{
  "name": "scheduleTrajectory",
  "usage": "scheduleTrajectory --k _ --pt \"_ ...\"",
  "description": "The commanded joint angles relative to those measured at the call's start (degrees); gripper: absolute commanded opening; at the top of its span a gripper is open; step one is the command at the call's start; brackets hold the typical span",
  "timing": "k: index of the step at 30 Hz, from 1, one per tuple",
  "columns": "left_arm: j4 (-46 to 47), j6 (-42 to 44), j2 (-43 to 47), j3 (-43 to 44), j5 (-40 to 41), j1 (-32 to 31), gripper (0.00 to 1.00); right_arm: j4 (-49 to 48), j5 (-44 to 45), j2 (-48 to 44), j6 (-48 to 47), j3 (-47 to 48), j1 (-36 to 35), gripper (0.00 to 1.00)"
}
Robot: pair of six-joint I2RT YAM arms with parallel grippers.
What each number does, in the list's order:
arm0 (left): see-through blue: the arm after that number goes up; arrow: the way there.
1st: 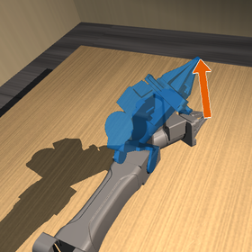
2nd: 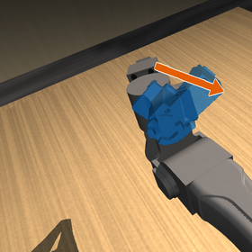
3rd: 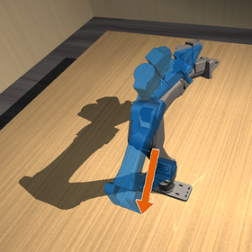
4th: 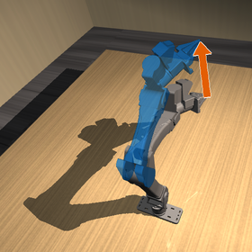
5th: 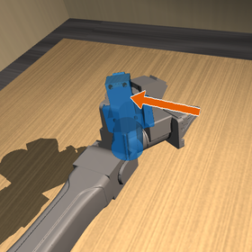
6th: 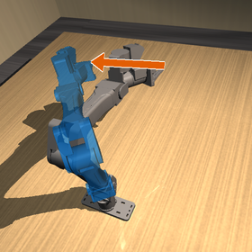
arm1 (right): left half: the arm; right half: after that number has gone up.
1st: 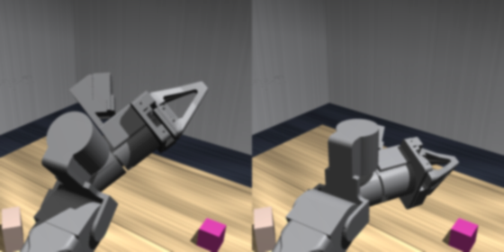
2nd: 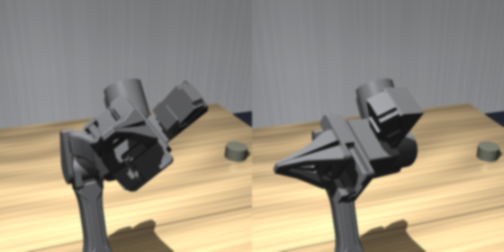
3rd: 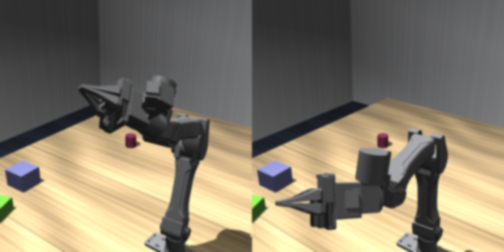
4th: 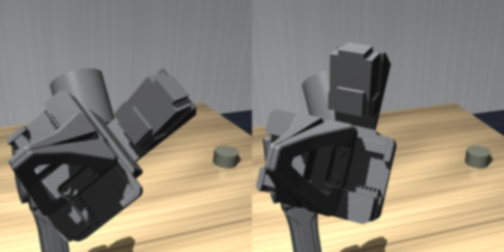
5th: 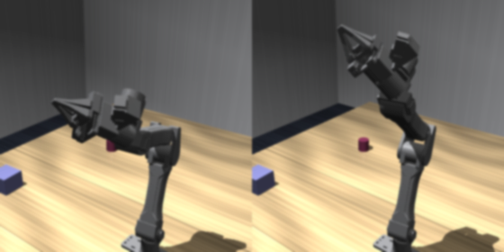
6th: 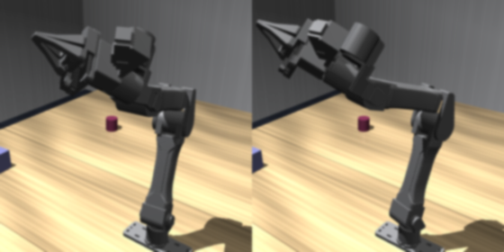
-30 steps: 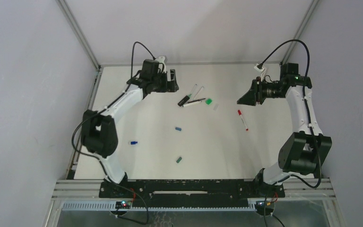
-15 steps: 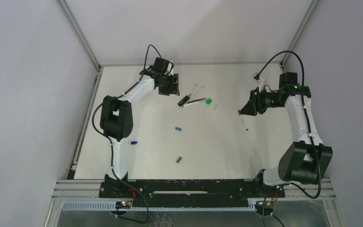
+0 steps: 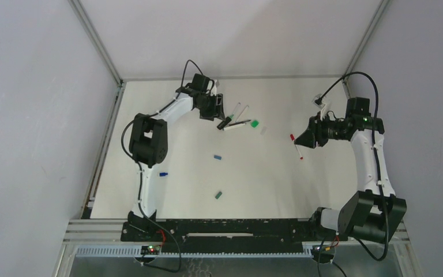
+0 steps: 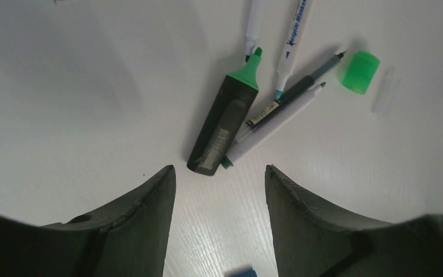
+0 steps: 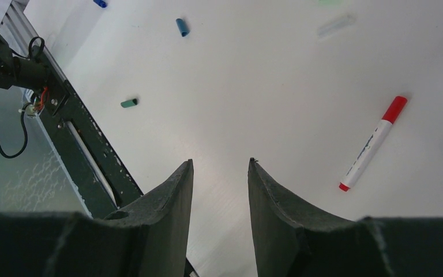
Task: Insert the pens into the pen caps
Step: Move the pen to the center of the board.
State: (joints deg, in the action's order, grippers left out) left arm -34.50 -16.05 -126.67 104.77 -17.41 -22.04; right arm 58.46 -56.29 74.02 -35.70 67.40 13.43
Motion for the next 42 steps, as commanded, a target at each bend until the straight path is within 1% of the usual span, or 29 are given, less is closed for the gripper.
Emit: scheduleTrajectory --k 1,4,6,14,18,24,26,42 --pt "-2.9 1.6 -3.3 6.7 0.4 0.2 0.62 -3.4 -2.8 -4.1 -0.2 -2.7 0.9 0.47" --pt "-6.2 2.6 -5.3 9.6 3.5 0.2 0.62 -3.9 -2.9 -5.9 0.3 -3.7 2.3 0.48" --pt "-6.7 2.8 -6.0 10.2 4.5 0.2 0.61 -4.7 -3.6 -7.2 0.9 -5.0 3.4 0.5" --pt "-7.0 2.1 -7.5 11.7 2.6 0.2 0.54 -6.1 -5.5 -7.7 1.9 -6.5 5.5 0.5" --pt "-7.0 1.7 -7.8 11.8 1.8 -0.3 0.54 -6.0 -5.7 -7.4 1.9 -6.5 5.7 0.5" --pt "-7.1 0.9 -8.5 12.4 3.4 -1.2 0.53 -5.8 -5.9 -7.1 1.6 -6.5 5.9 0.51" --pt "-7.3 0.7 -8.8 12.7 4.0 -1.3 0.5 -5.7 -6.1 -7.1 1.6 -6.5 6.0 0.5" --pt "-7.7 -0.2 -10.4 14.0 4.1 -2.2 0.43 -6.2 -6.6 -7.4 1.7 -7.3 6.4 0.51"
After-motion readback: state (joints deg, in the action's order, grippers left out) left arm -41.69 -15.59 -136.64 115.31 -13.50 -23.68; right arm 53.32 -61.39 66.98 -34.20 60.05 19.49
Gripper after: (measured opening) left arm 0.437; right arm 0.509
